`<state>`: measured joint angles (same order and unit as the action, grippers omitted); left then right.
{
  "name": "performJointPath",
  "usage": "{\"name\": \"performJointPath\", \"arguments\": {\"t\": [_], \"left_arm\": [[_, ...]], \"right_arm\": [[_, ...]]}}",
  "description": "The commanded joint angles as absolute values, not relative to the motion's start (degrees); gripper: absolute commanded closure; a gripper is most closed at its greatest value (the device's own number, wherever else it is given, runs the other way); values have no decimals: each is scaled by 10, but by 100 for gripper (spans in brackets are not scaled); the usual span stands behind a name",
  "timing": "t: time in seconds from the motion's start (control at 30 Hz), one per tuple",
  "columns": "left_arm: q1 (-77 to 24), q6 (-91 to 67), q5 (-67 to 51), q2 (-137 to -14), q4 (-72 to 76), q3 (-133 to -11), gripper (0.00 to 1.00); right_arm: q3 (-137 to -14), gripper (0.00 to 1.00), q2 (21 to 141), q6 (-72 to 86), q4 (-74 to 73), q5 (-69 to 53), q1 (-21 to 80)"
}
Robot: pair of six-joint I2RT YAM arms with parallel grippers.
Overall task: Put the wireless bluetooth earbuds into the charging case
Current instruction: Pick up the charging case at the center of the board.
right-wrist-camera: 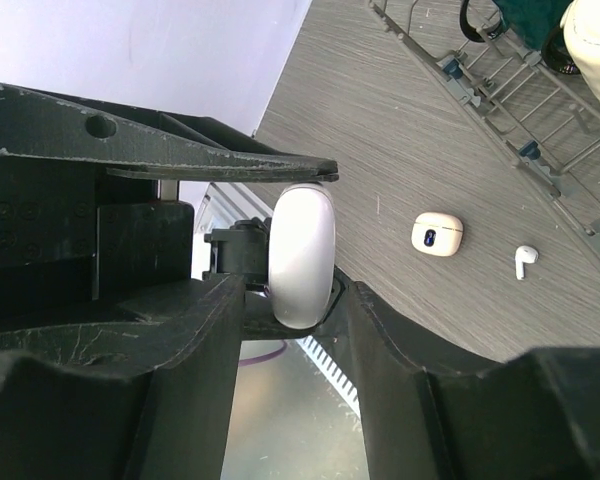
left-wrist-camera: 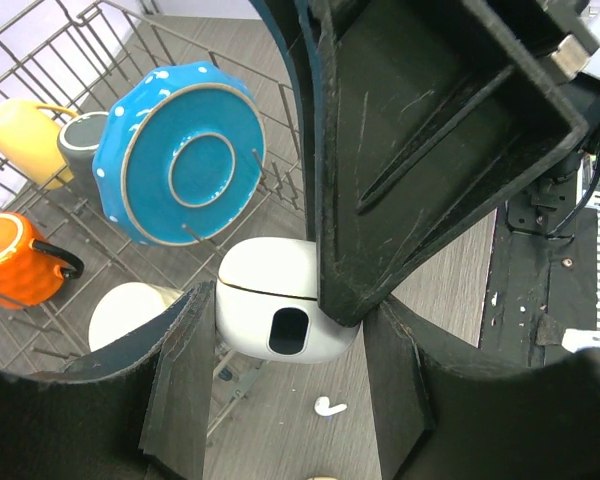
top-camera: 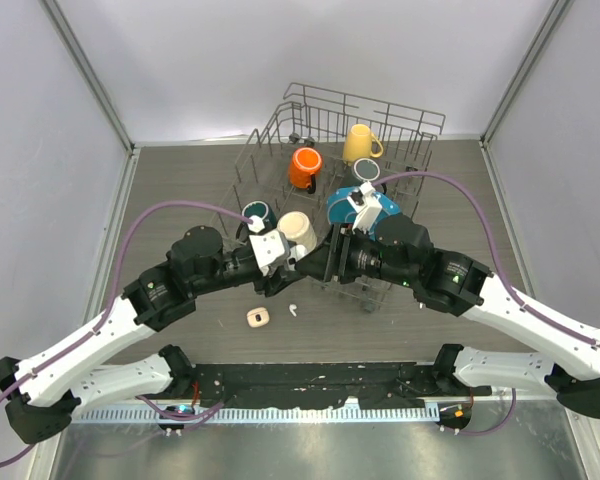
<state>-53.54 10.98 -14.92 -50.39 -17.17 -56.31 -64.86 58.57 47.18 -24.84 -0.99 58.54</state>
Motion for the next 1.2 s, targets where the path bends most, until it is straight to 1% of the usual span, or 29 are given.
{"name": "performJointPath", "arguments": {"t": [0.0, 0.23, 0.3, 0.37, 0.4, 0.43, 0.47, 0.53, 0.57, 0.6, 0.63, 0.67, 0.7, 0.73, 0.77, 0.83, 0.87, 0.93, 1.17], "left_arm": [[-543, 115, -142, -502, -127, -568, 100], [-547, 119, -128, -497, -120, -563, 100], [-548, 119, -129, -497, -117, -563, 100], [-548, 119, -129, -498, -113, -562, 100], [-548, 117, -128, -498, -112, -561, 100], [-550, 116, -129, -498, -110, -560, 100], [-549, 114, -129, -499, -109, -559, 100], [-549, 108, -128, -498, -105, -557, 92], [-549, 106, -128, -497, -102, -557, 88], [-550, 105, -129, -497, -101, -556, 70], [-549, 101, -129, -497, -100, -554, 60], [-549, 98, -127, -497, -102, -554, 45], [-549, 96, -128, -495, -103, -554, 40], [-549, 95, -132, -493, -104, -550, 36], [-549, 89, -134, -492, -105, -548, 27], [-549, 84, -140, -490, -108, -541, 20], [-549, 77, -140, -490, -112, -540, 5], [-549, 67, -138, -490, -126, -539, 1], [-548, 28, -106, -463, -142, -534, 0]], "right_arm": [[-648, 51, 592, 461, -226, -19, 589], [-648, 54, 592, 459, -236, -23, 590], [-645, 58, 590, 459, -235, -21, 590], [-644, 65, 588, 459, -229, -25, 590], [-644, 69, 590, 457, -229, -25, 589], [-645, 77, 590, 457, -229, -26, 590], [-643, 81, 589, 457, -229, -25, 590], [-642, 90, 588, 454, -226, -26, 589], [-640, 92, 588, 452, -226, -25, 589], [-639, 94, 583, 452, -224, -19, 589], [-637, 96, 581, 447, -225, -13, 590], [-639, 97, 578, 444, -228, -5, 589], [-639, 98, 576, 440, -236, -3, 589], [-639, 99, 570, 435, -239, 36, 589], [-638, 99, 567, 432, -242, 45, 589], [-636, 99, 560, 427, -247, 72, 589], [-636, 99, 557, 423, -248, 82, 589], [-635, 99, 555, 418, -255, 107, 588], [-635, 99, 534, 375, -273, 134, 575]]}}
